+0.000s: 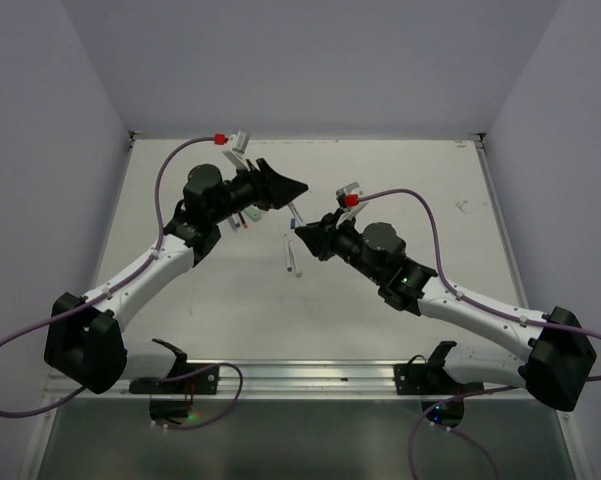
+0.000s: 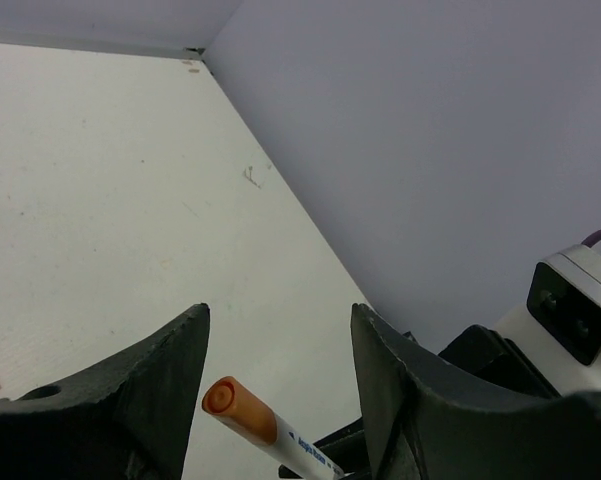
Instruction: Open the pen caps
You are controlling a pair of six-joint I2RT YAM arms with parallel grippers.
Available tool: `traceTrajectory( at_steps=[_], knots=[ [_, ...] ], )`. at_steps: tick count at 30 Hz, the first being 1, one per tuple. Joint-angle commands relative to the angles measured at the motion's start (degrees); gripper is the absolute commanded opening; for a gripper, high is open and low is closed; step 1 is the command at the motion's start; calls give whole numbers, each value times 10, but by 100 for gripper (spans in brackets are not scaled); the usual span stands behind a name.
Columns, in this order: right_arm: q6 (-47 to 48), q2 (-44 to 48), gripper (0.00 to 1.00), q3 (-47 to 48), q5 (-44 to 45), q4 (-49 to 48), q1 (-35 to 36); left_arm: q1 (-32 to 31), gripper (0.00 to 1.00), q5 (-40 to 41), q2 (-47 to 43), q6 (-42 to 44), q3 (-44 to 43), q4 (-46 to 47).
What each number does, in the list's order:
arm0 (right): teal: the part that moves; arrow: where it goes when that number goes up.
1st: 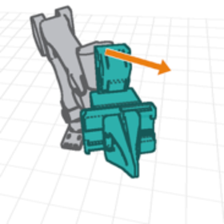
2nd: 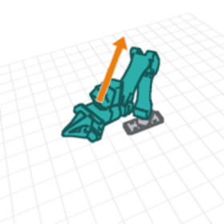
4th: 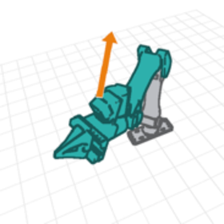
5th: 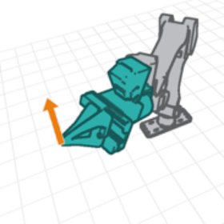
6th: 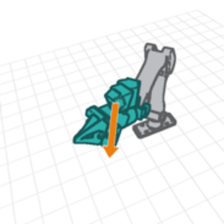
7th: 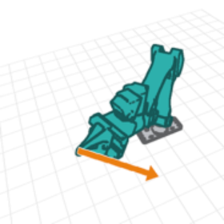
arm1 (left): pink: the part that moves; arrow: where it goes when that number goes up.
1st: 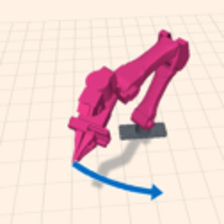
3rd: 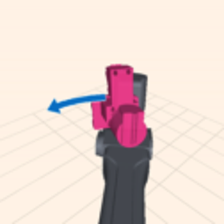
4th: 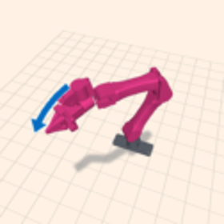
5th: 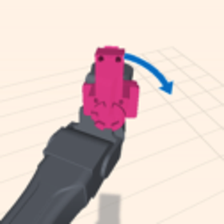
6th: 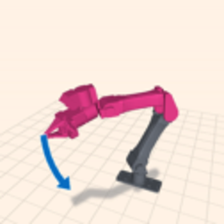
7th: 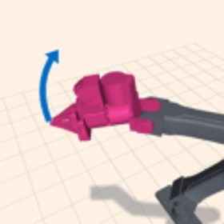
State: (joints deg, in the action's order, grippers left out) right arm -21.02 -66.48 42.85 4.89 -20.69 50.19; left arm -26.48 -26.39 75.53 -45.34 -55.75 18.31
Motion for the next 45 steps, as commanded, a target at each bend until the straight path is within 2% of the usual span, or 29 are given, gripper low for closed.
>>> traceTrajectory(
  at_steps=[1, 13, 24, 45],
  knots=[
    [-18, 2, 0, 21, -1, -41, 0, -4, 61, -18, -11, -8, 16, 48],
    [-44, -2, 0, -7, -1, -88, -1, -6, 56, -6, -36, -53, 46, 100],
    [-75, -6, 0, -30, -46, -103, -4, -6, 55, -3, -55, -76, 53, 132],
    [-119, -8, 0, -51, -134, -117, -41, -6, 33, -14, -57, -74, 56, 145]
  ],
)
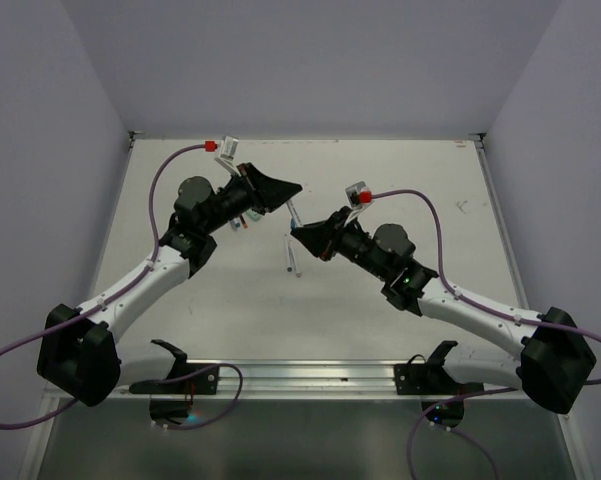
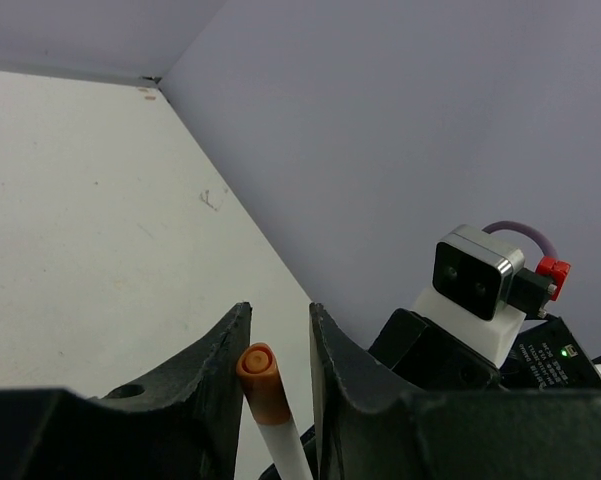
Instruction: Open the pen caps
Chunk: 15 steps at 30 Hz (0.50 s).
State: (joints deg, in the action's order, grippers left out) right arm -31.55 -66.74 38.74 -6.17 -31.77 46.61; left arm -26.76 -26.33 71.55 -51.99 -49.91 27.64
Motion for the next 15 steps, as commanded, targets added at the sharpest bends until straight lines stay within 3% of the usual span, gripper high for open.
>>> traceTrajectory(
  at_steps=[1, 12, 13, 15],
  knots=[
    [-13, -4, 0, -10, -26, -5, -6, -3, 33, -15, -17, -7, -2, 52],
    [-4, 0, 0, -11, -39, 14, -20, -3, 0, 0, -20, 12, -8, 37],
    [-1, 0, 2, -7, -37, 26, -20, -3, 0, 4, -21, 21, -12, 25],
    [15, 5, 25, 2, -24, 56, -20, -4, 0, 17, -23, 26, -13, 15]
  ],
)
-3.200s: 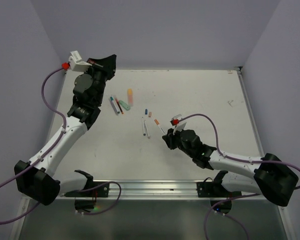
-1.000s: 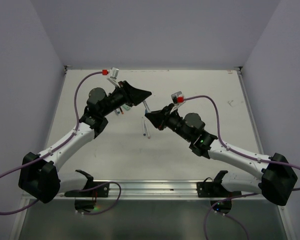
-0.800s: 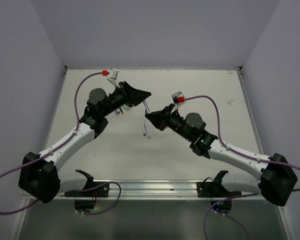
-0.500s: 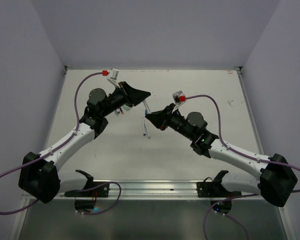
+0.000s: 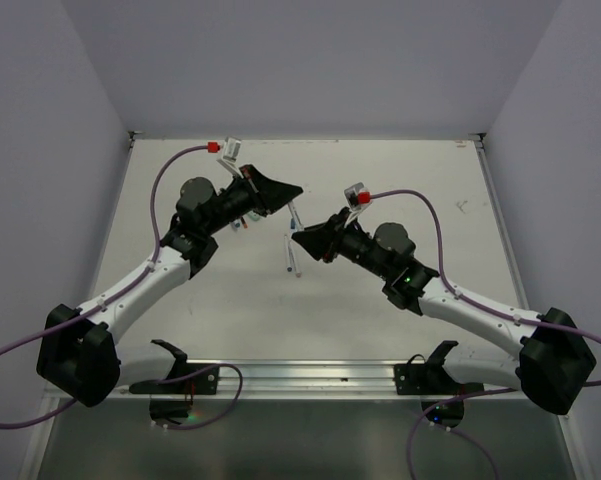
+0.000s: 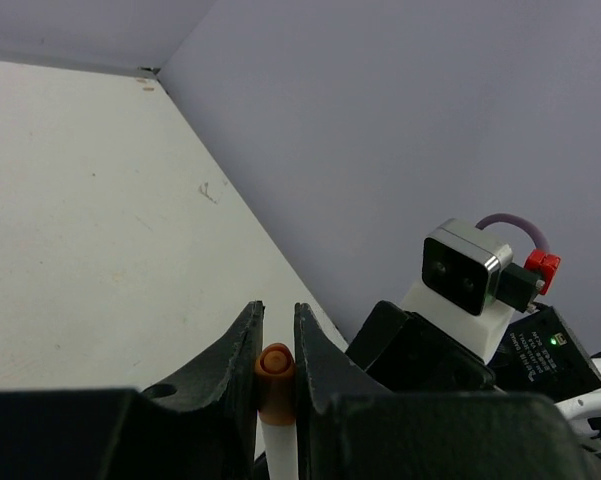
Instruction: Open the pen caps
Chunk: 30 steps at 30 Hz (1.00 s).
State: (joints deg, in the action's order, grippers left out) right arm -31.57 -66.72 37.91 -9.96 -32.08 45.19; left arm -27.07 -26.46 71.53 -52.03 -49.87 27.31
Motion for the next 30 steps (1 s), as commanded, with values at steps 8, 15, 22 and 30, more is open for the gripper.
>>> traceTrajectory(
  at_steps=[8, 15, 22, 30],
  knots=[
    [93, -1, 70, 93, 71, 156, -5, -37, 0, 126, -24, 91, -44, -82],
    [131, -20, 71, 145, 127, 211, 4, -69, 0, 192, -14, 115, -67, -135],
    [149, -41, 68, 170, 132, 224, 10, -82, 0, 215, -2, 120, -81, -151],
    [158, -54, 55, 182, 142, 224, 29, -92, 0, 245, 2, 121, -94, -177]
  ],
)
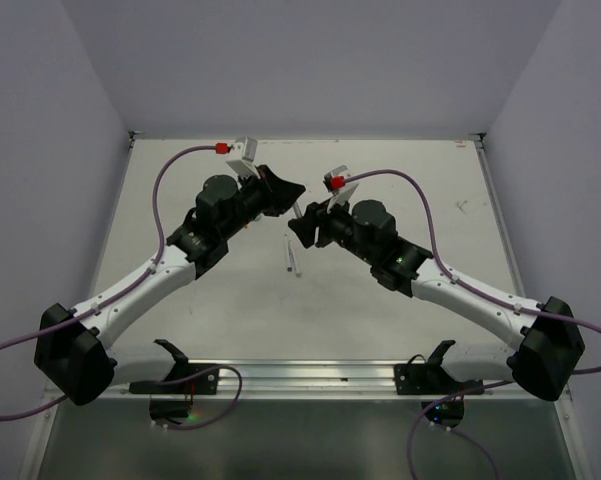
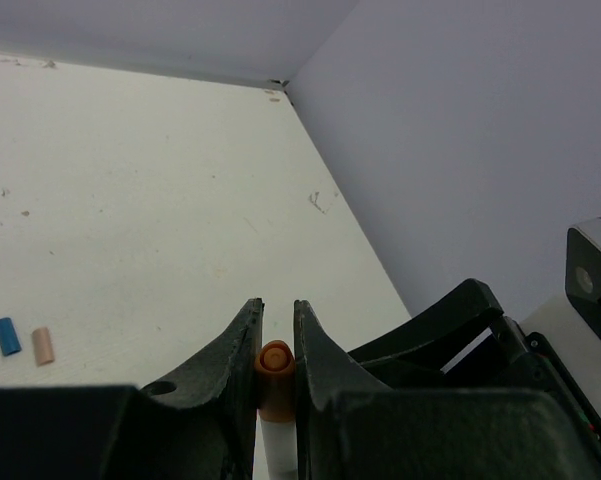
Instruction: Open the pen caps
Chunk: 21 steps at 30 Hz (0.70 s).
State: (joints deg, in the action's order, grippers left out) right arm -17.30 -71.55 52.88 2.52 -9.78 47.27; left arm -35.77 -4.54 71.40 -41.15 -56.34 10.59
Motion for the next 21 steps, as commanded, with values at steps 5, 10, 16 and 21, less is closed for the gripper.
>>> traceTrajectory(
  at_steps=[5, 10, 16, 21],
  knots=[
    [21, -15, 43, 35, 26, 1, 16, -11, 0, 33, 4, 12, -35, -15],
    [21, -16, 12, 34, 33, -1, 18, -12, 0, 22, 5, 12, -39, -19],
    [1, -3, 0, 11, 29, -17, 18, -11, 10, -15, 0, 19, -26, 4],
    [-6, 10, 0, -7, 23, -23, 18, -11, 22, -37, -11, 31, -18, 20]
  ],
)
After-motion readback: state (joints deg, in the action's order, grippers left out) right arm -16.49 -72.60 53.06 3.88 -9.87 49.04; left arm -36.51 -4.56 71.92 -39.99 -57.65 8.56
